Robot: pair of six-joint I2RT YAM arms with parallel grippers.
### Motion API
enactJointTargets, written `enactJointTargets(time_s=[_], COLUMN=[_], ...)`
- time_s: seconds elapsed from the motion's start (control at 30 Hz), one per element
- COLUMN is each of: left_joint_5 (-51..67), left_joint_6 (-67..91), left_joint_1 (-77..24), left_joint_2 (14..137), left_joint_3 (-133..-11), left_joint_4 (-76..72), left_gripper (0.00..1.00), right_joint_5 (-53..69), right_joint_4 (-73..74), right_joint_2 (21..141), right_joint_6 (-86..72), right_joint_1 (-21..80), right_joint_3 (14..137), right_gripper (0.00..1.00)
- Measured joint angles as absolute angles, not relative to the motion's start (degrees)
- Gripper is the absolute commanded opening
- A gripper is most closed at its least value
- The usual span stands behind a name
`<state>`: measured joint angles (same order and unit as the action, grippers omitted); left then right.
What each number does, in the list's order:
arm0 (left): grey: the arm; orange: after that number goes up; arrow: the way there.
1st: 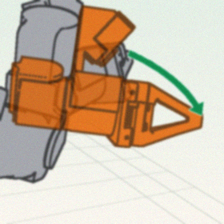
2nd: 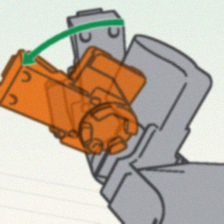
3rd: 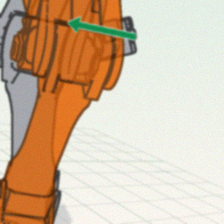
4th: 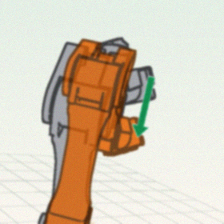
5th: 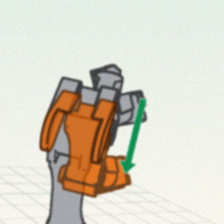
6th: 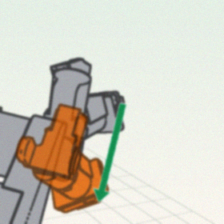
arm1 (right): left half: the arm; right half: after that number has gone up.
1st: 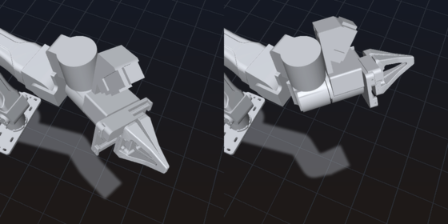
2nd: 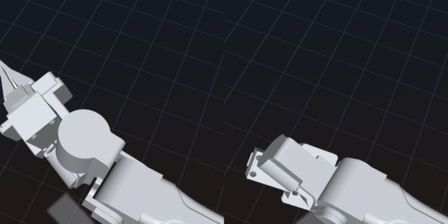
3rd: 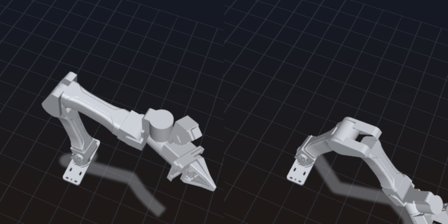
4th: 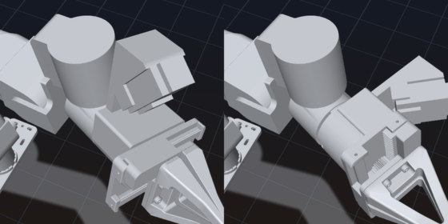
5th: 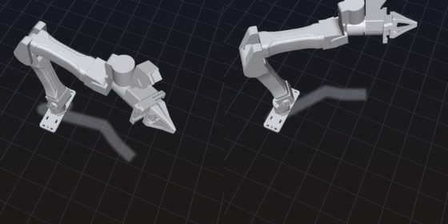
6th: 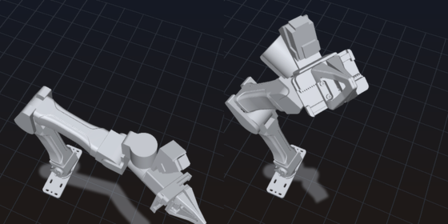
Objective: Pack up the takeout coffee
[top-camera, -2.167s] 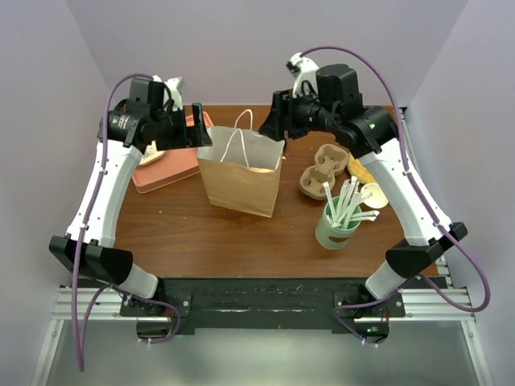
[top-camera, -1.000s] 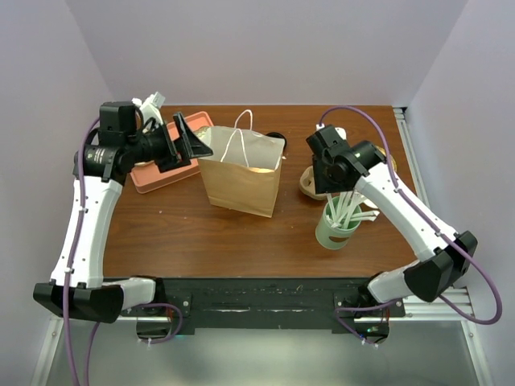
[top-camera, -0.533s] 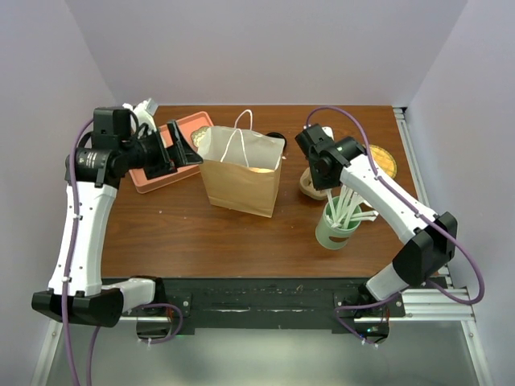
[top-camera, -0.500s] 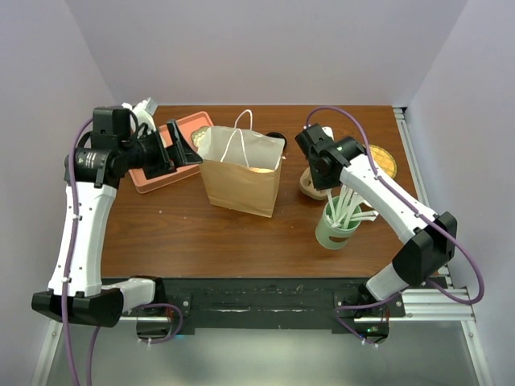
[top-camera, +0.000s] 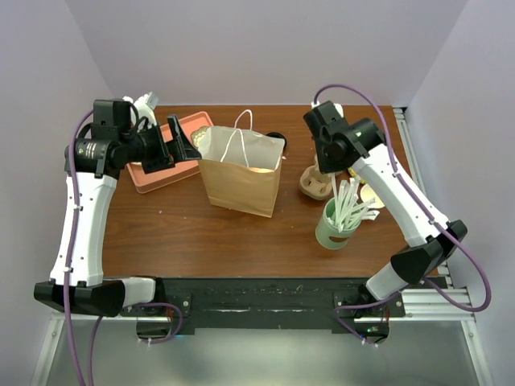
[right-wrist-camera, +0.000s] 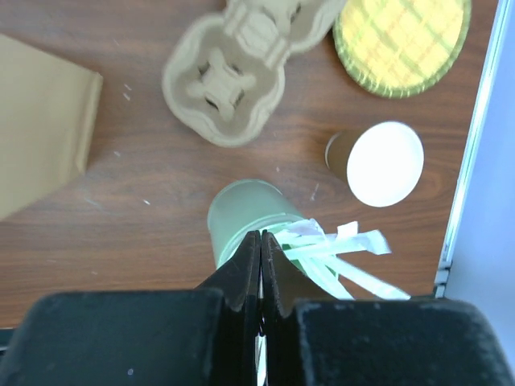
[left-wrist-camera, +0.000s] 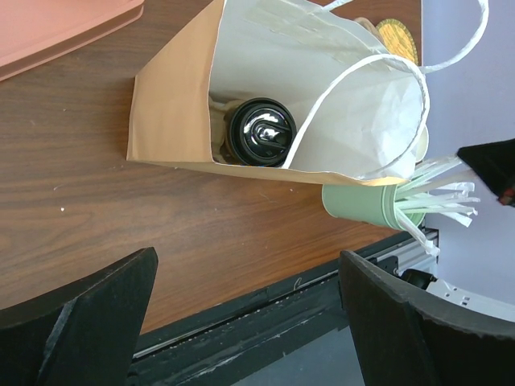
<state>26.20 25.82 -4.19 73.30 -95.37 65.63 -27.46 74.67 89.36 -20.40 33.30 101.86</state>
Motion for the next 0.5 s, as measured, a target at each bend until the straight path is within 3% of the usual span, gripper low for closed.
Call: enactJointTargets(time_s=[0.13,0.5], left_joint_5=[26.3,26.5], left_joint_6=[25.8,25.8], left_joint_1=[-4.2,-4.2], left_joint_2=[73.6,73.6], left_joint_3=[-95.4,-95.4], left_joint_4=[65.7,65.7], left_gripper=[1.0,1.0], right_joint_5=[-27.5,-27.5], right_joint_4=[75.8,77.2], right_joint_2=[91.2,94.3], right_joint_6=[-19.8,-18.2], right_joint_1=[33.3,33.3], right_joint_3=[111.7,121.1], right_gripper=[0.0,0.0])
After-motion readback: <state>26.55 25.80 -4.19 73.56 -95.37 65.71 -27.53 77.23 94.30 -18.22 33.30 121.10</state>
